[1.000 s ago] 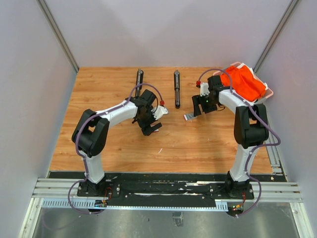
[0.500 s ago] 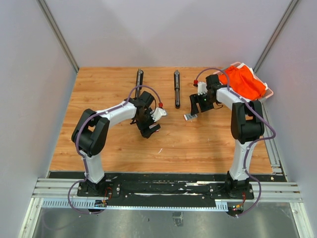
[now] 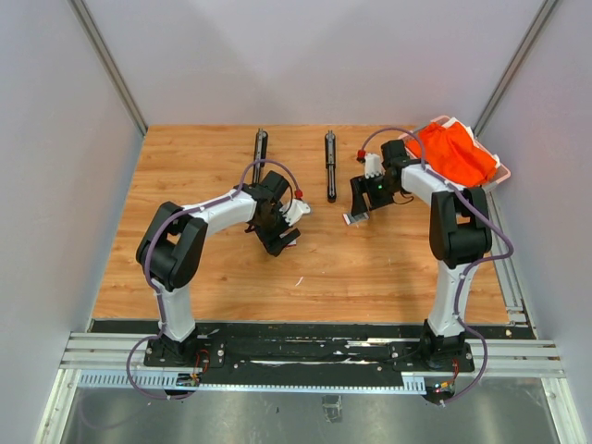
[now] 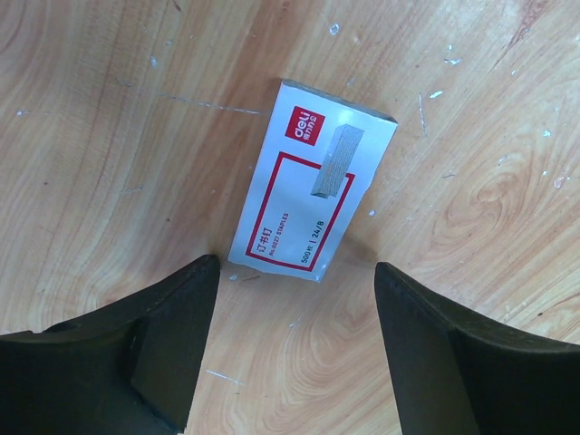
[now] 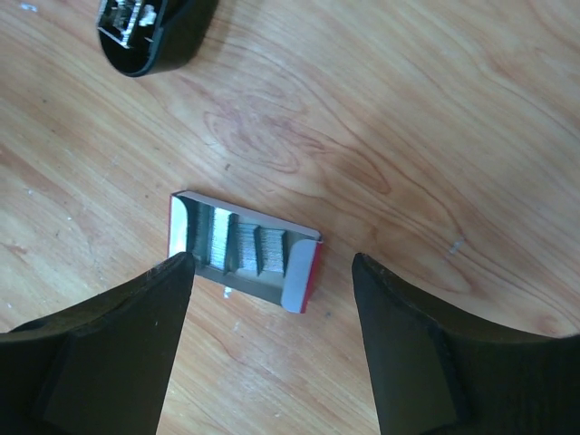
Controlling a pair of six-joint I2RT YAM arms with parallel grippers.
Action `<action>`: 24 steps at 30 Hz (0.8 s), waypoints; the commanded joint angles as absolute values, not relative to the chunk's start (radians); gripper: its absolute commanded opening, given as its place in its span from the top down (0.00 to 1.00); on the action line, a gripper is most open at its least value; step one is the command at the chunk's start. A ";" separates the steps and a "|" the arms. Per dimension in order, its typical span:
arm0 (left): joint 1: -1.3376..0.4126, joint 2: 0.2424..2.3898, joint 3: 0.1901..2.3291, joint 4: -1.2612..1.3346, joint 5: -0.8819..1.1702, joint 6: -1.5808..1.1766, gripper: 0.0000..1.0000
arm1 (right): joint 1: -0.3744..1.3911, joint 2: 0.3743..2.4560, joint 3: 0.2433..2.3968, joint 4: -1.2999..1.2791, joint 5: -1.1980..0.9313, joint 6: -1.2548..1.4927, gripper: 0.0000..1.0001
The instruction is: Unload the staples from the stapler
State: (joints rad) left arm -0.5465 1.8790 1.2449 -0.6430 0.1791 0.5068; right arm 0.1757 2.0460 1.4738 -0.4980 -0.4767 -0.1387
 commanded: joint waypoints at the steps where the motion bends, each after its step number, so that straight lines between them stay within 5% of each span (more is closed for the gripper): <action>1: -0.543 1.905 1.221 -0.624 0.171 0.472 0.25 | 0.214 2.038 1.429 -0.510 -0.521 -0.133 0.28; 13: -0.535 1.895 1.225 -0.677 0.214 0.434 0.25 | 0.289 2.042 1.422 -0.505 -0.504 -0.145 0.40; 24: -0.535 1.883 1.206 -0.704 0.295 0.432 0.25 | 0.303 2.005 1.359 -0.577 -0.463 -0.060 0.41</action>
